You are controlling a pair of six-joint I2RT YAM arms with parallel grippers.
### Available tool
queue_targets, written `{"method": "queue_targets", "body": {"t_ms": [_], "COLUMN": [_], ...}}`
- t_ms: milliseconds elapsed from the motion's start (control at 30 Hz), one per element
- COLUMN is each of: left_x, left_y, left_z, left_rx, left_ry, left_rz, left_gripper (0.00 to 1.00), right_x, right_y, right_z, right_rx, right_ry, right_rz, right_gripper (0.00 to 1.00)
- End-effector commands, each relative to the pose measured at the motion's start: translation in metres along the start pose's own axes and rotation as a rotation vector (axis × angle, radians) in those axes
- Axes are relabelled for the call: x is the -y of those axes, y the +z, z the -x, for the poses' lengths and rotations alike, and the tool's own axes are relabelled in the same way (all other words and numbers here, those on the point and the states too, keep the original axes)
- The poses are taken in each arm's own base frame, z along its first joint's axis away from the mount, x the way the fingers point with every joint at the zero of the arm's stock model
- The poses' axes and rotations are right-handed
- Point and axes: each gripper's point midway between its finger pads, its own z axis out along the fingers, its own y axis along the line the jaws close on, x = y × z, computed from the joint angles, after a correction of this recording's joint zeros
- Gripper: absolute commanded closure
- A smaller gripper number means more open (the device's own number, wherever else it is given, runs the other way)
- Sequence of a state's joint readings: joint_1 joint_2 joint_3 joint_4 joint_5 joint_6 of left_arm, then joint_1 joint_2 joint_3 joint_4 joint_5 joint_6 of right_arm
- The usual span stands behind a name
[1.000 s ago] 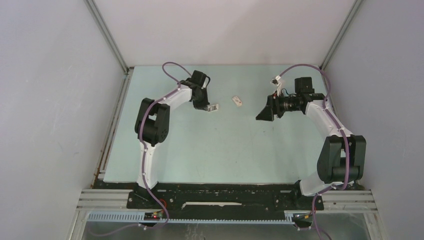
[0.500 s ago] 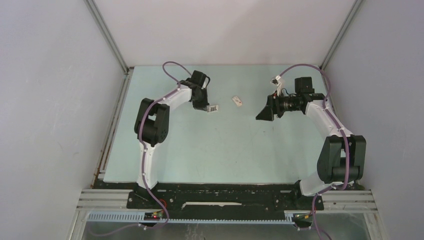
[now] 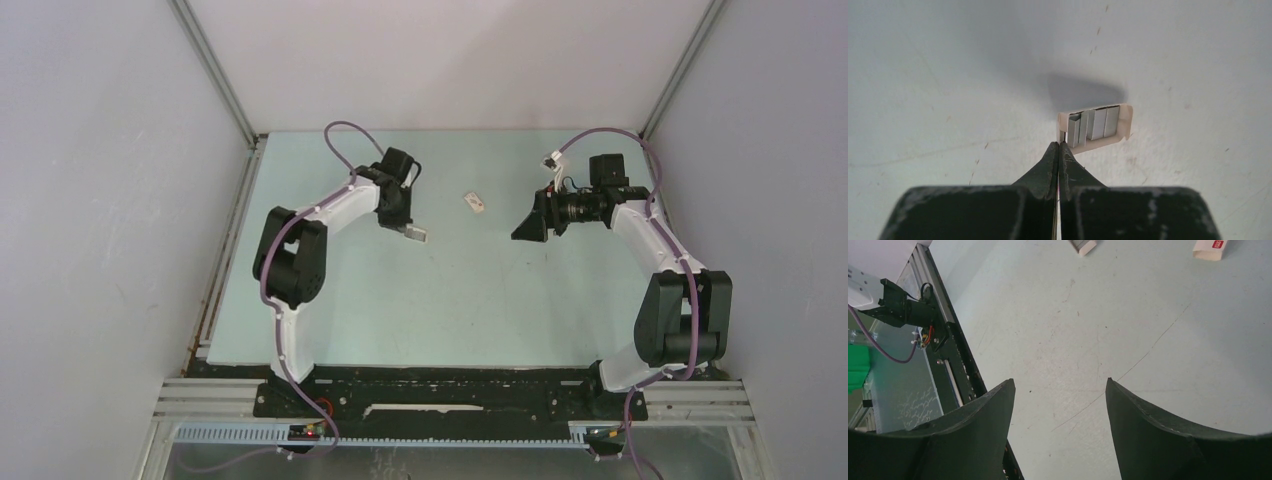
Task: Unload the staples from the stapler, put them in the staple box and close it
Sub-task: Move the staple box to the center of the board.
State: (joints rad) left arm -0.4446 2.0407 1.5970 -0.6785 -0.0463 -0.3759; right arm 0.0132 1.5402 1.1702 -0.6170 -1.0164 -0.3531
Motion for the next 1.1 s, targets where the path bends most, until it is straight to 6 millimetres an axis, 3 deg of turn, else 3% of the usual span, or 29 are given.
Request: {"method": "queue_targets", "body": {"t_ms": [0,600,867,1067], "left_x": [-0.01,-0.011,-0.009,-0.005], "left_y": [-0.022,-0.038,-0.051,-0.068], "left_z": [-0.02,-0.086,-0.084,-0.07], "left_rx": [-0.007,-0.03,0.005,0.069], "left_ry": [0.055,0.032,0.005,-0.007], "left_rz": [0.018,-0.05,-0.065,-0.088], "left_gripper": [1.0,0.98,0.75,0.74], "right_x": [-0.004,-0.015,-0.017,-0.018], "right_y": [-0.002,0.009,0.011,0.013], "right_z": [0.005,0.002,0.001,-0.001], "right_rx": [0.022,-0.007,-0.016,-0.021], "right_ry": [-0.011,-0.033,-0.04,-0.042], "right_rz": [0.021,0.047,0.048,0.051], "right_gripper": [0.24,0.24,0.24,0.24]}}
